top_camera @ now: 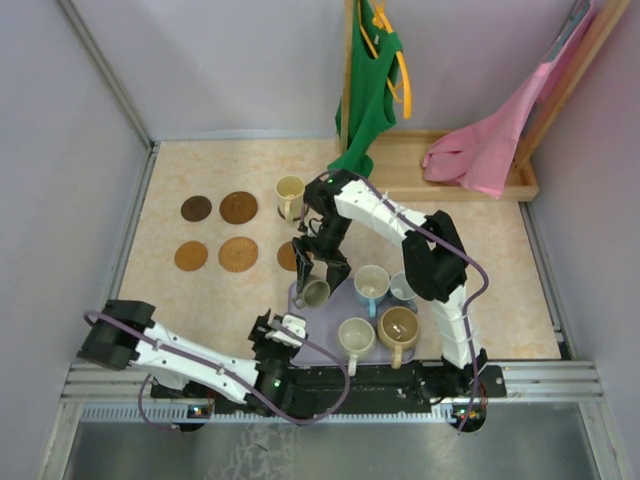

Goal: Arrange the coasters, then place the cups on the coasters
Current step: Pick up the cup from the tray.

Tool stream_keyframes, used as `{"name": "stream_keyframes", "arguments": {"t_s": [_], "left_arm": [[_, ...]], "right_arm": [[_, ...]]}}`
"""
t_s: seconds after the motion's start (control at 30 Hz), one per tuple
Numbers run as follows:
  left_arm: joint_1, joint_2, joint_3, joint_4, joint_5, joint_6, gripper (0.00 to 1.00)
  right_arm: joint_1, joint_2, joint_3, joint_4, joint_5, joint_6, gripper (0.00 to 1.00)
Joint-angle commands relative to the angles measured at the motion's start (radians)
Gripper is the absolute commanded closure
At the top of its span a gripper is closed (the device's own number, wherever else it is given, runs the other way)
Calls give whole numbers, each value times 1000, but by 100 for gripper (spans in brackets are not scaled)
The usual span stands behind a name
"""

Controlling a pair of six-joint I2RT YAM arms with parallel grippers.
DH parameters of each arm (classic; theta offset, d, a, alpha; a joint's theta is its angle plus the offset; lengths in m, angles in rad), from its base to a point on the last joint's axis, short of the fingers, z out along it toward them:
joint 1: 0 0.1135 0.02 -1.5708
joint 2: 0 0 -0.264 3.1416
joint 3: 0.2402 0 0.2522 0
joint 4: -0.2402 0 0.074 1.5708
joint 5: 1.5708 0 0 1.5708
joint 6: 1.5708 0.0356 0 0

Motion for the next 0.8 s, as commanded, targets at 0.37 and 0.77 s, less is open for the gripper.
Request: {"name": "stream_keyframes", "arguments": {"t_s": [0.37,0.77], "left_arm": [[-36,-263,-33,-54,-35,-18,40],[-82,-152,-44,-78,-73,-47,38]], "right_arm": [[-5,-104,30,-31,-17,45,100],[-11,-131,23,-36,-49,55,100]]}}
